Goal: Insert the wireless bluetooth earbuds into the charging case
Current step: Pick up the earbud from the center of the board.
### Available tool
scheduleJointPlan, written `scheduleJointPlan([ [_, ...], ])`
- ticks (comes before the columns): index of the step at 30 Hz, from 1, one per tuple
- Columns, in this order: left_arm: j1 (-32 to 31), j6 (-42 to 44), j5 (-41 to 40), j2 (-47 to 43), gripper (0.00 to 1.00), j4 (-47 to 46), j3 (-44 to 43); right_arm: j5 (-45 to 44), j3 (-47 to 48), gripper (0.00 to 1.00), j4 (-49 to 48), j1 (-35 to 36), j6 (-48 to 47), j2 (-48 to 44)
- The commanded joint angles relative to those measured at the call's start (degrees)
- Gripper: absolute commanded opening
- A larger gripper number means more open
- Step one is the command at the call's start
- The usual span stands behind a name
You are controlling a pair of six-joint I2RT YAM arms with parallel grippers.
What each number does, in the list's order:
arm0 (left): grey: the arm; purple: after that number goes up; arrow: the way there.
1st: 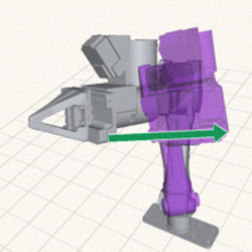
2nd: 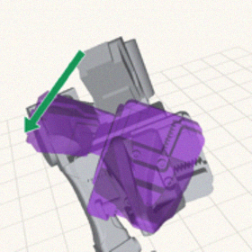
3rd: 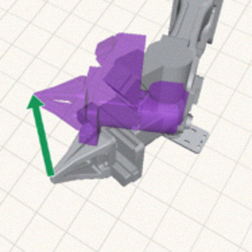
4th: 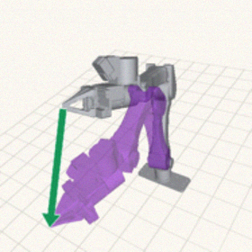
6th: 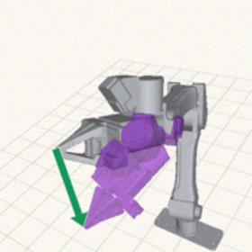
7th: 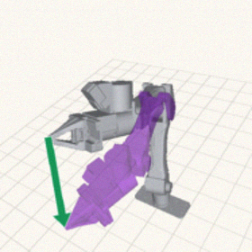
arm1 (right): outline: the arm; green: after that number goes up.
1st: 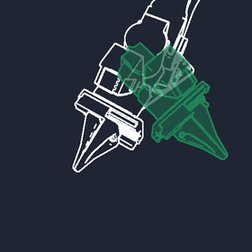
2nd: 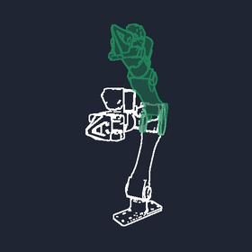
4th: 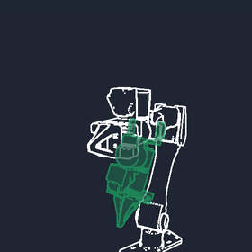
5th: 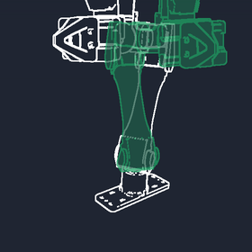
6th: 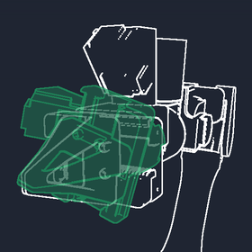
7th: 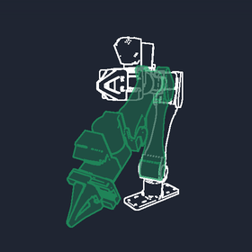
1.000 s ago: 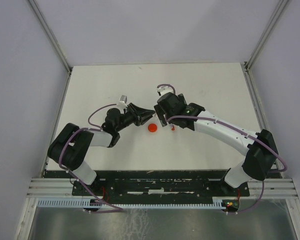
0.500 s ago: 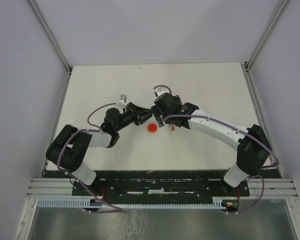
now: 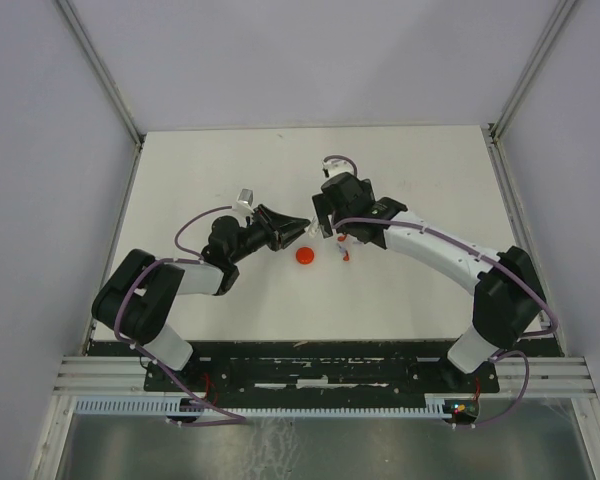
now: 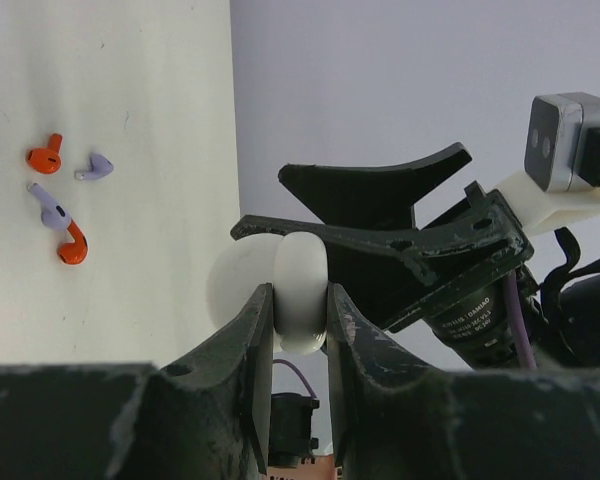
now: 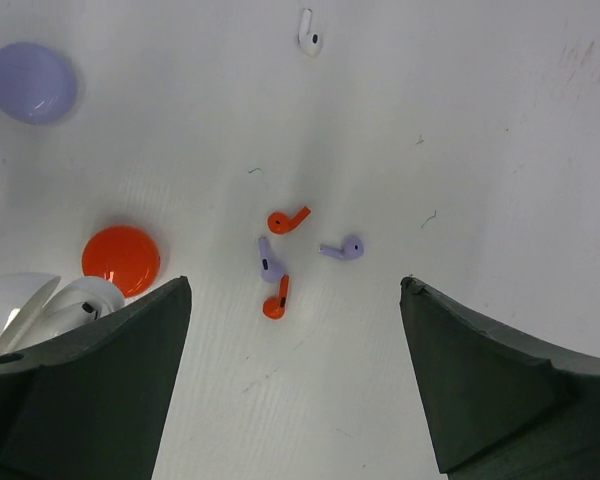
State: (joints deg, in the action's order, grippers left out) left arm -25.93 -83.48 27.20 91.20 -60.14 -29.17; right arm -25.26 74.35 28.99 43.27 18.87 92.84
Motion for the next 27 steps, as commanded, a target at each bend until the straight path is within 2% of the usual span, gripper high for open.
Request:
scheduleJointPlan([
  [1,0.1,-0.2,1.3,-0.9,0.03,-2.9,-0.3,0.4,-1.3,0.93,-4.7,-1.3,1.0,-0.5],
  [6,1.4,-2.0,-0.5,-0.4,0.03,-7.0,1.8,3.1,-2.1,0.93,-6.6,-5.8,1.5,0.7],
  [11,4.5,-5.3,-0.3,0.8,0.03,-14.5,5.5,5.7,8.0,0.88,-2.6,-8.6,-0.7,10.9],
  [19,6.1,-5.5,1.6,-0.3,0.03,-14.6,5.7,7.9,23.1,0.75,0.3,-9.9,-0.8,25.8],
  [27,8.2,-5.1,2.8,-1.1,0.03,-14.1,6.3,7.4,31.8,0.66,1.7,-10.6,-0.1,34.1],
])
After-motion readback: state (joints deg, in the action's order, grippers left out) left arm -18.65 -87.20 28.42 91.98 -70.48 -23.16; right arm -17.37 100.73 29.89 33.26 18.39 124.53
